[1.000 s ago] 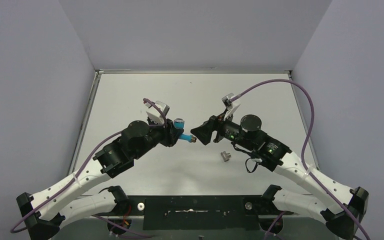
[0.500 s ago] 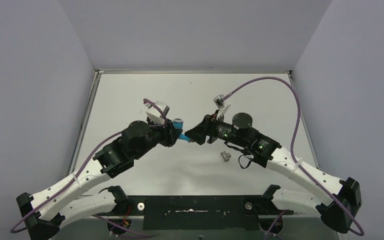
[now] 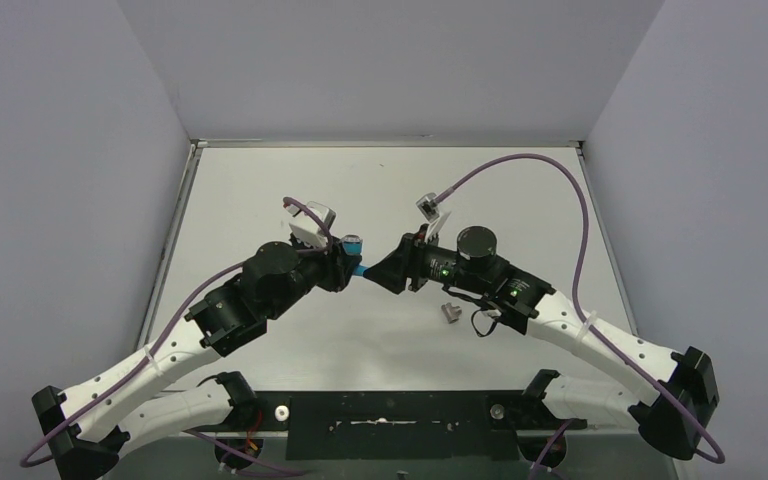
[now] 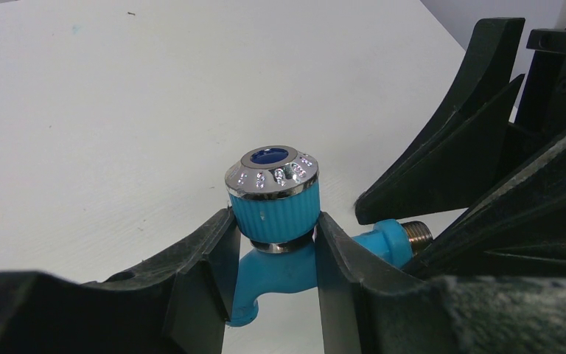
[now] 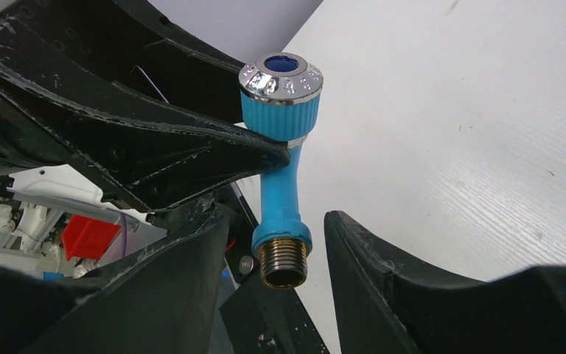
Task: Install the water faucets
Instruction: Pick up the water faucet from the center of the board.
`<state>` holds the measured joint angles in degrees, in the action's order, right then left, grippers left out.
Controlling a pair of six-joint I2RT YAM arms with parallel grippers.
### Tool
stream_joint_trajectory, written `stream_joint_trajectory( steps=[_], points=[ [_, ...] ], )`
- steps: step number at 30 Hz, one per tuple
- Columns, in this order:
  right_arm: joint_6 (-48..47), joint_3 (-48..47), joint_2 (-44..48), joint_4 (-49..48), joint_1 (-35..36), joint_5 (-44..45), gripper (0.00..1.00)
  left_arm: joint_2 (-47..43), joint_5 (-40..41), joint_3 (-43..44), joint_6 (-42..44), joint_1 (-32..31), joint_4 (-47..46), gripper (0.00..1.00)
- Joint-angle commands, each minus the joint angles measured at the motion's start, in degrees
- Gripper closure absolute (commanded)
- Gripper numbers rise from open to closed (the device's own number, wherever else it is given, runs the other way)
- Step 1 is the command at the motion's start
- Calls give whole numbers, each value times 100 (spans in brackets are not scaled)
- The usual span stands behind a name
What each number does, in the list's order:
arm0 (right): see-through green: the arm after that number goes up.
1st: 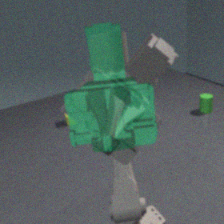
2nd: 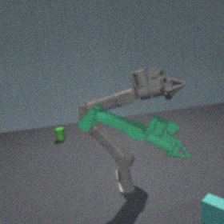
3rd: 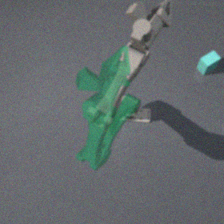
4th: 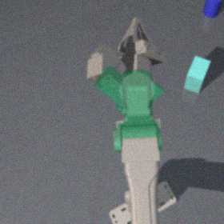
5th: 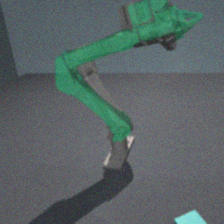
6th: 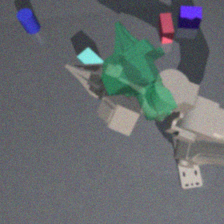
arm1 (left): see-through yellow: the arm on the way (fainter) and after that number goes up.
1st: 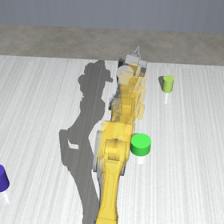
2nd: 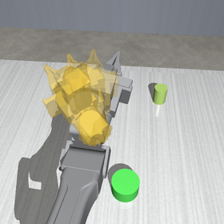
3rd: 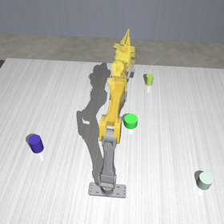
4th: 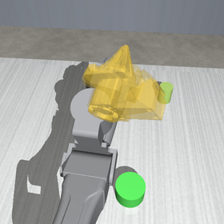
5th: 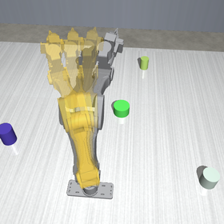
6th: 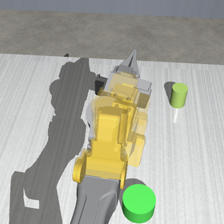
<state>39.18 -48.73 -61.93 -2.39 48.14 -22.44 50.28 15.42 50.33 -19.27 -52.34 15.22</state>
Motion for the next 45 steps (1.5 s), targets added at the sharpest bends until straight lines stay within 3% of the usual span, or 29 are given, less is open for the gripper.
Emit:
stream_joint_trajectory(
  steps=[1,8,15,19,23,25,30,35,40,45],
  points=[
    [72,-53,-80,-369,55,-69,49,-130,110,232,2,26,-290,100],
    [100,-83,-196,-368,53,-51,53,-173,129,215,-6,30,-317,100],
    [-45,-107,-139,-382,56,209,82,-246,-10,188,12,22,-363,100],
    [-402,-198,141,-158,-17,443,100,-452,-343,206,33,22,-490,66],
    [-1139,-543,414,307,-173,139,100,-767,-1057,303,125,39,-692,32],
    [-1589,-807,503,668,-196,-204,100,-871,-1412,441,197,39,-681,24],
    [-2297,-1245,779,1006,-200,-1312,100,-1098,-2831,630,720,39,-722,21],
    [-2301,-1528,869,902,-200,-2169,100,-1074,-3609,711,1028,39,-809,21],
    [-1949,-1602,831,377,-195,-2401,100,-807,-4279,760,986,39,-1139,22],
    [-1818,-1750,685,137,-173,-2520,100,-472,-4609,863,1065,39,-1095,29]
  ],
)
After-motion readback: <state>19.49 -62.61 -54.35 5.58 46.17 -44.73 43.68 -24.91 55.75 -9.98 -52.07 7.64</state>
